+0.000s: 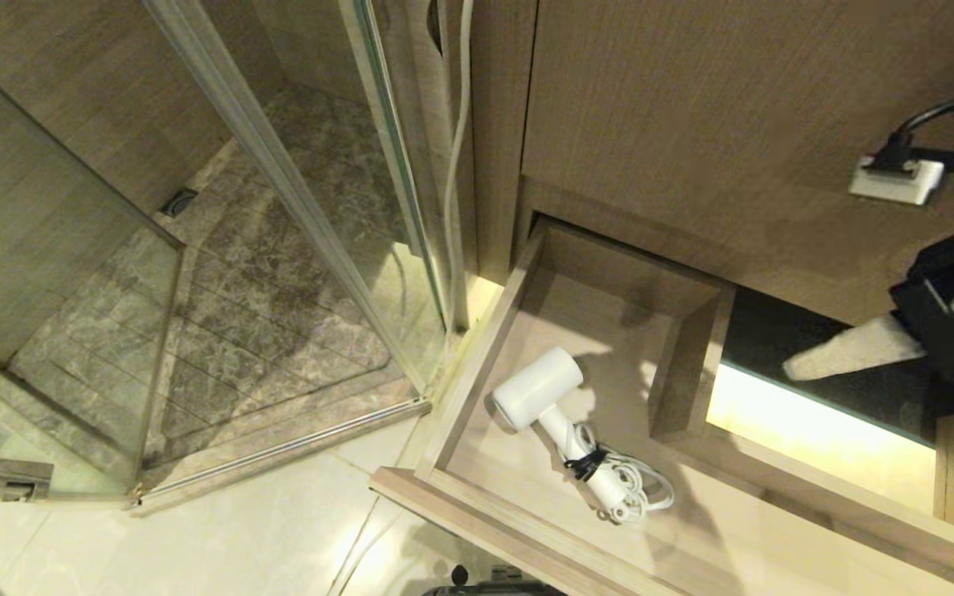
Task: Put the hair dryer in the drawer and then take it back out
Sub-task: Take the hairdryer out
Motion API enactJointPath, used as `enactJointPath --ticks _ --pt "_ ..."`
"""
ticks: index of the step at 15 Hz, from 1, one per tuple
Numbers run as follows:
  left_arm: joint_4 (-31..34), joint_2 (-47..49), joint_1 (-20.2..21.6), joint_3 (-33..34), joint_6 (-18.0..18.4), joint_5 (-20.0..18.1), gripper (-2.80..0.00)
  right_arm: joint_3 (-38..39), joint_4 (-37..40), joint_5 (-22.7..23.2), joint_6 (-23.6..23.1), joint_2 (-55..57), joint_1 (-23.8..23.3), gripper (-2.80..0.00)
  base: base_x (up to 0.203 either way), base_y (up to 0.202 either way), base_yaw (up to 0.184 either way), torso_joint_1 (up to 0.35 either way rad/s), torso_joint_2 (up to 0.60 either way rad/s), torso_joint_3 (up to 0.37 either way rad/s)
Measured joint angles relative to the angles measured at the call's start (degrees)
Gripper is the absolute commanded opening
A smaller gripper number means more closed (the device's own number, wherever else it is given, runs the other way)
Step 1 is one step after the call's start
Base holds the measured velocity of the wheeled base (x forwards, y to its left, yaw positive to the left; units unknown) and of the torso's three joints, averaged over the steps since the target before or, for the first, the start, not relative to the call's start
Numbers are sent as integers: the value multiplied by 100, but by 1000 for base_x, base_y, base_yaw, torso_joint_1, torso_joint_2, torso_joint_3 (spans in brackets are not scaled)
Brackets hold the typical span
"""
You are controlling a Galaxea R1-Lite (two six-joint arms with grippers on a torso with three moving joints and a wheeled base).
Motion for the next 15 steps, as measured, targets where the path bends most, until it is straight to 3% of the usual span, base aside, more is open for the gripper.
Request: enactJointPath --ticks 3,7,8,12,15 --pt "0 0 5 0 -2 1 -280 395 131 149 -820 144 25 -280 0 0 0 0 0 0" --pt "0 0 -1 0 -5 1 -280 954 452 174 -934 -39 178 -280 0 0 0 0 0 0" --pt "0 0 1 0 -5 1 -280 1129 455 175 -931 -109 252 0 0 0 0 0 0 0" --pt "0 0 1 0 0 1 -280 2151 -75 166 -906 -394 594 0 0 0 0 0 0 0" --pt "0 0 1 0 -2 -1 -280 2943 -1176 158 -814 -485 857 0 0 0 0 0 0 0"
